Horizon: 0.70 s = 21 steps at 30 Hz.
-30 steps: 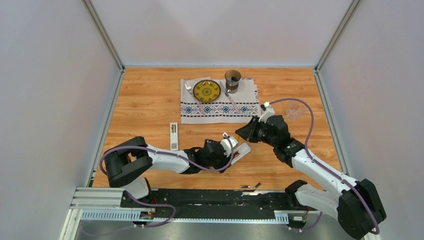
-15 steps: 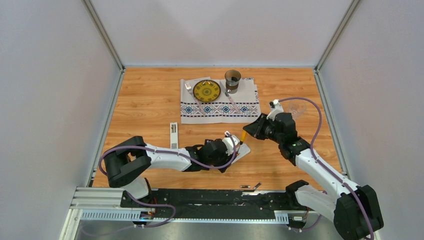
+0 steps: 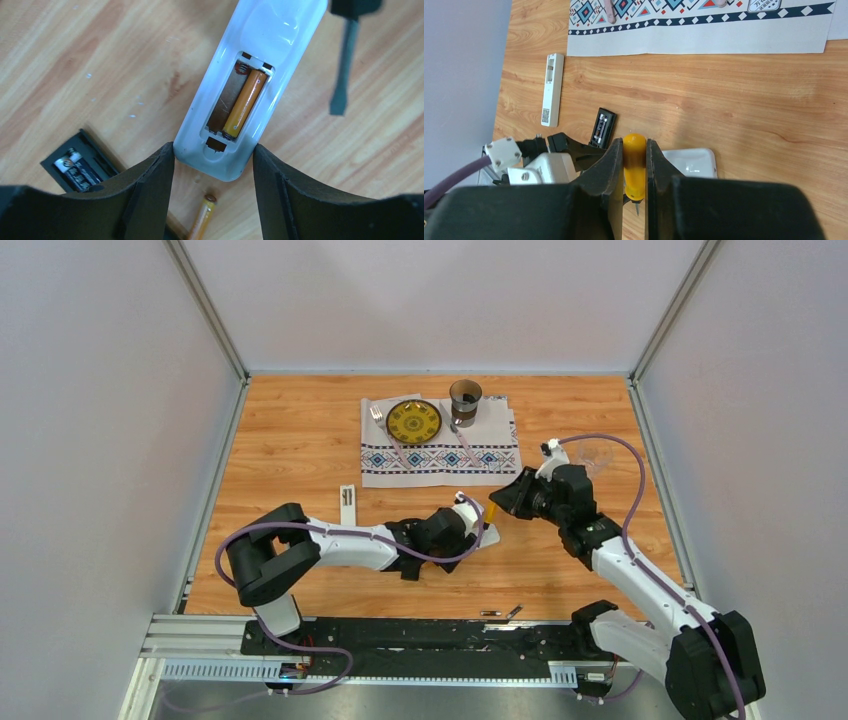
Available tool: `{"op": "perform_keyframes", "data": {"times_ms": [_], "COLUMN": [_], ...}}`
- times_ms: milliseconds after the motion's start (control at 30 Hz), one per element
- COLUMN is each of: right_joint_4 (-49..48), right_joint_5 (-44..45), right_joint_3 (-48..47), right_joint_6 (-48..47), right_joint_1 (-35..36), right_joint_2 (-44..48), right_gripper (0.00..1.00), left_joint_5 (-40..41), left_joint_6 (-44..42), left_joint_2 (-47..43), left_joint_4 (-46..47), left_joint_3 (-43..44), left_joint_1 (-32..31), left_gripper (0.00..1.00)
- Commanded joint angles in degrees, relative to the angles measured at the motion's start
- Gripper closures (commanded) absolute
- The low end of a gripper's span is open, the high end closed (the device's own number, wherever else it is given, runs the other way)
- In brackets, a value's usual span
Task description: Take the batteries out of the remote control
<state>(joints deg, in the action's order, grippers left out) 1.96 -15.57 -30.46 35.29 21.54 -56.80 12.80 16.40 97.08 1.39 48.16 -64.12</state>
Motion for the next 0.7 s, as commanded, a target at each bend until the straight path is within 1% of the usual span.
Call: {"op": "perform_keyframes", "data": {"times_ms": [0,167,200,300,467,567,667], "right_joint_4": [-1.4,-1.4,-1.4,-2.9,-3.0,-3.6,-4.2], "right_joint_5": [-0.6,-0.3,-0.2,-0.2,-0.1,0.1,0.3], "right_joint_3": [-2.9,-3.6,-3.8,-4.3,-5.1,-5.3,-5.5], "right_joint_6": [-1.2,-1.4,-1.5,-1.7,-2.2,-2.2,-2.2], "right_joint_1": [-0.3,-0.4,-0.4,-0.4,-0.4,-0.4,-0.4], "right_joint_2": [-0.9,-2.4,-2.6,-2.9,-3.7,-4.2,-5.3], "right_gripper": [1.0,1.0,1.0,1.0,1.0,1.0,1.0], "left_joint_5": [2.3,1.8,2.1,3.0,5.7,4.9,3.6], "left_joint_6": [-0.1,-0.1,0.0,0.0,0.0,0.9,1.1], "left_joint_2": [1.9,3.5,3.4,2.3,-0.5,-1.4,0.2], "left_joint_4": [-1.0,-2.8,-3.0,-4.5,-7.1,-4.8,-3.6], "left_joint_3": [3.4,5.1,5.1,5.1,3.3,1.3,2.3], "left_joint_1": [2.8,3.7,3.8,3.9,4.0,4.7,6.1], "left_gripper": [0.36,0.35,0.34,0.3,0.29,0.29,0.31]}}
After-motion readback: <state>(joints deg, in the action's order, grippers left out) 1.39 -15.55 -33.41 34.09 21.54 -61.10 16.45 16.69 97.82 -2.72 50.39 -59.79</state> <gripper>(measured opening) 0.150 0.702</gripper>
